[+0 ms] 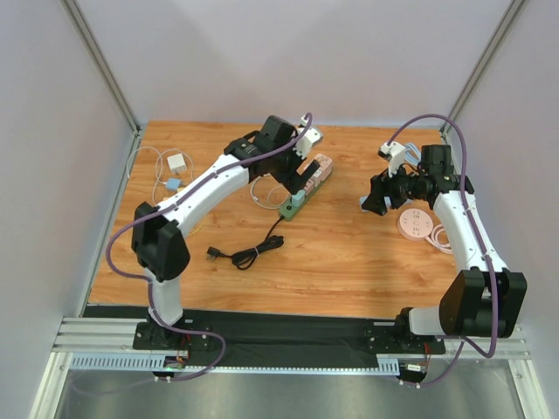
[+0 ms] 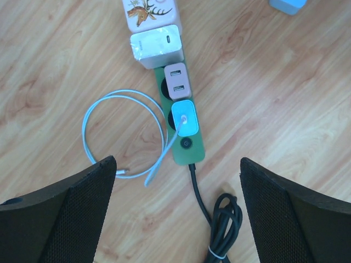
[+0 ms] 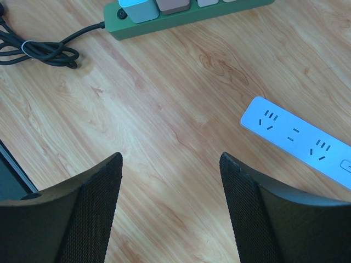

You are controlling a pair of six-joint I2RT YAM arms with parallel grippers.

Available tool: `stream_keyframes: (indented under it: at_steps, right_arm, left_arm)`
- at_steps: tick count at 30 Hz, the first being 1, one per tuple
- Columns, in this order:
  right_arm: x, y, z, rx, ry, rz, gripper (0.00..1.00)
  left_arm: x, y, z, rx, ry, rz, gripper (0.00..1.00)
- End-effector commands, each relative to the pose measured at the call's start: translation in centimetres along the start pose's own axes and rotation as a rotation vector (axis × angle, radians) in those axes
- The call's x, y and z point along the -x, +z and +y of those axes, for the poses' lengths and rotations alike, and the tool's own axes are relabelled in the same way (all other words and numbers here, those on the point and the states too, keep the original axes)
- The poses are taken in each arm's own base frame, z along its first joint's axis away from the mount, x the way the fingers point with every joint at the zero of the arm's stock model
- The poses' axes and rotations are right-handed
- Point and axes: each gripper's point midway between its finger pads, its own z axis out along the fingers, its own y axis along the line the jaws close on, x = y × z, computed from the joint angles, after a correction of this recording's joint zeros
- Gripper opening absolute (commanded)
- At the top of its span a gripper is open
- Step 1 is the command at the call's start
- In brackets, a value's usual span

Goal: Pull the plug off the socket
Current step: Remove the plug from the socket.

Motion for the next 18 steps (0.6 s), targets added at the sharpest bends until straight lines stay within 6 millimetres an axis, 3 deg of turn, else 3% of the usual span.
stream_keyframes:
  at_steps: [1, 3, 4, 11, 18]
  right_arm:
    - [0.8, -0.5, 0.5, 0.014, -0.029, -0.033, 0.73]
    - [0.9, -0.5, 0.5, 0.013, -0.031, -0.035, 0.73]
    - [0.8, -0.5, 0.5, 0.013, -0.028, -0.034, 0.73]
    - [0.9, -0.5, 0.7, 0.023, -0.029, -0.038, 0.73]
    - [0.9, -0.5, 0.6, 0.017, -0.030, -0.036, 0.72]
  left_arm:
    - [-1.3, 1.4, -0.4, -0.055, -0.036, 0.109, 0.98]
    - [-2.4, 3.3, -0.4, -0.059, -0.043, 0.167, 0.98]
    - [-1.6, 3.4, -0.3, -0.060, -0.043, 0.153, 0.97]
    - [-2.8, 6.5, -0.5, -0.077, -0.059, 0.203, 0.96]
    - [-5.3, 9.9, -0.5, -0.081, -0.068, 0.264, 0.89]
